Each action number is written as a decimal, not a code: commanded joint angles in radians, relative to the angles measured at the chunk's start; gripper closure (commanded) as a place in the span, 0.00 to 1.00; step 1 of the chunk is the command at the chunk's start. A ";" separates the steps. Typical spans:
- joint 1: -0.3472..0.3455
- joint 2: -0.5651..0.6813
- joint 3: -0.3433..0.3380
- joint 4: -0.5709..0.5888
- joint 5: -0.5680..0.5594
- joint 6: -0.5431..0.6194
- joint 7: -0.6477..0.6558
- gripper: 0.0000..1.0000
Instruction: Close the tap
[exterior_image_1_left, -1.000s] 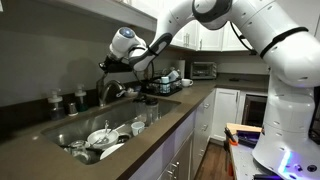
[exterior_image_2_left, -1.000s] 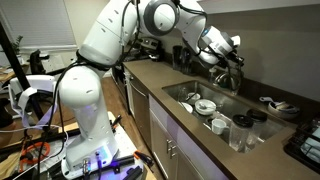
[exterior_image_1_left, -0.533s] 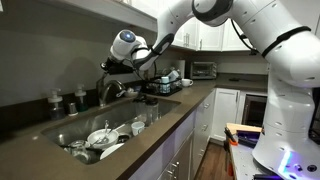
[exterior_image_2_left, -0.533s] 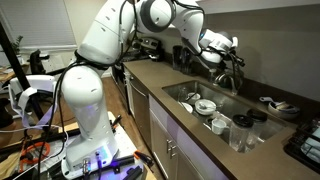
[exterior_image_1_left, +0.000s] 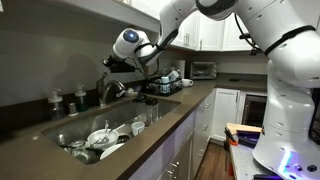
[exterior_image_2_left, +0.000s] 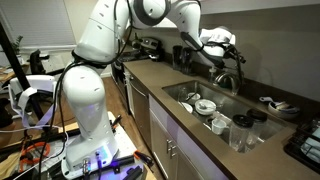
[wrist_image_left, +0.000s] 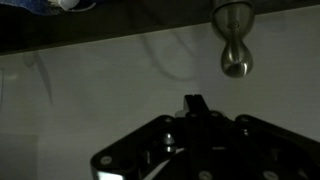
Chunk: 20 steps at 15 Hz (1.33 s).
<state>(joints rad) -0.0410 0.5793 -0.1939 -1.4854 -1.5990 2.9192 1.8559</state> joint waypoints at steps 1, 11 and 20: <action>0.027 -0.112 -0.018 -0.141 -0.081 0.002 0.097 0.96; 0.027 -0.431 -0.008 -0.559 -0.047 0.006 0.048 0.96; 0.035 -0.704 0.006 -0.935 0.351 0.167 -0.217 0.96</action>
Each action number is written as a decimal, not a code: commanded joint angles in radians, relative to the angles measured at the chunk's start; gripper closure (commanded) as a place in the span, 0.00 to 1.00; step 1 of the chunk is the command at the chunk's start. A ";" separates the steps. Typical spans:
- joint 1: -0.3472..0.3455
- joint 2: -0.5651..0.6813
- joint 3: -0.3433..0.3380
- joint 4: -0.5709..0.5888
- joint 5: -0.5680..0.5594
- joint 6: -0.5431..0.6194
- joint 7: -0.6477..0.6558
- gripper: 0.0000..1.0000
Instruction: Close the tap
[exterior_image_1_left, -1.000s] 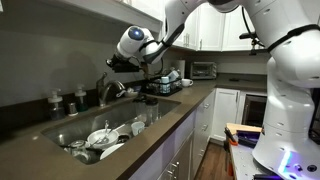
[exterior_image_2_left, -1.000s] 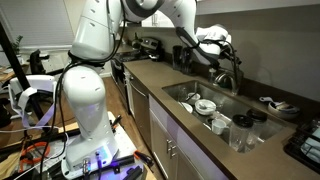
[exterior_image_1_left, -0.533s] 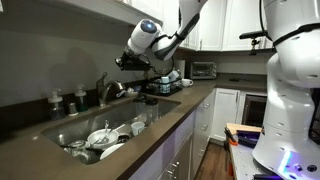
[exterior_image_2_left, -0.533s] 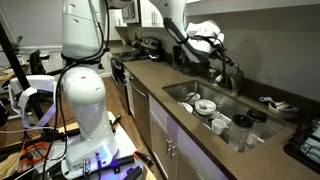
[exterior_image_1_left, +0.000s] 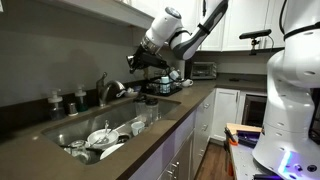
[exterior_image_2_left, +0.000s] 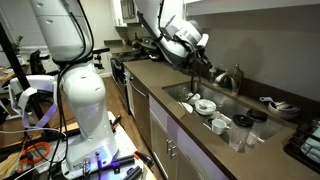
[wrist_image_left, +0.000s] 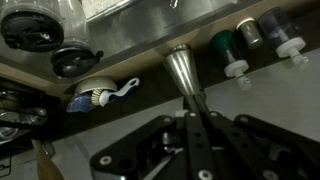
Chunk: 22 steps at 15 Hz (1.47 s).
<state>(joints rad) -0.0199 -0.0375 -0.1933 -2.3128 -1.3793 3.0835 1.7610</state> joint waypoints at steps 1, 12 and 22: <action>0.025 -0.106 0.005 -0.134 0.196 -0.013 -0.178 0.96; 0.017 -0.337 0.200 -0.032 0.839 -0.770 -0.707 0.96; -0.019 -0.378 0.290 0.080 0.876 -0.993 -0.735 0.94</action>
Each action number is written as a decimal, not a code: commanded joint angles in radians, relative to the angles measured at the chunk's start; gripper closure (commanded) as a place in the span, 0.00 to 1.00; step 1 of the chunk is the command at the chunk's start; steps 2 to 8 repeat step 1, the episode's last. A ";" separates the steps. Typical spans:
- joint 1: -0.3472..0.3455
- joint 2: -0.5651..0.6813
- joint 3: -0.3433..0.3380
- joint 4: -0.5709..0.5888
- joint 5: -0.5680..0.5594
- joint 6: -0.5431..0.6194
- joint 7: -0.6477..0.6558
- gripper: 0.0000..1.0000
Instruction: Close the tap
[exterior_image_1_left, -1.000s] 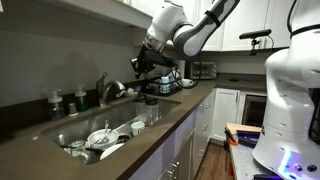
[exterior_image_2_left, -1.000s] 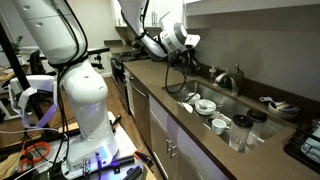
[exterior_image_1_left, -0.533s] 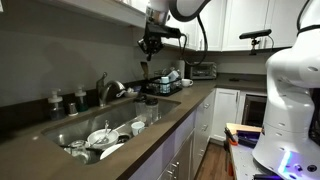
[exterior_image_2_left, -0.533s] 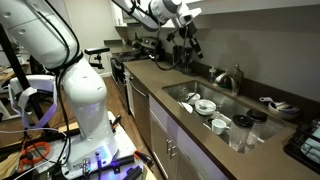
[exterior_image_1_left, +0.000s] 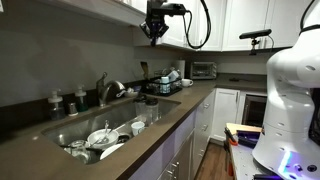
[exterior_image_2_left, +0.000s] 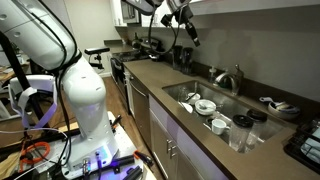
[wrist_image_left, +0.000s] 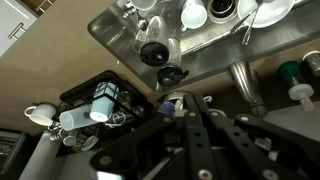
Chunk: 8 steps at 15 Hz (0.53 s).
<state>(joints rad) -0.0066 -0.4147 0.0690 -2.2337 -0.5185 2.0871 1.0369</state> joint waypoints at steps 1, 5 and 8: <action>-0.035 0.000 0.029 0.000 0.014 0.003 -0.010 0.88; -0.035 0.000 0.029 0.000 0.014 0.003 -0.010 0.88; -0.035 0.000 0.029 0.000 0.014 0.003 -0.010 0.88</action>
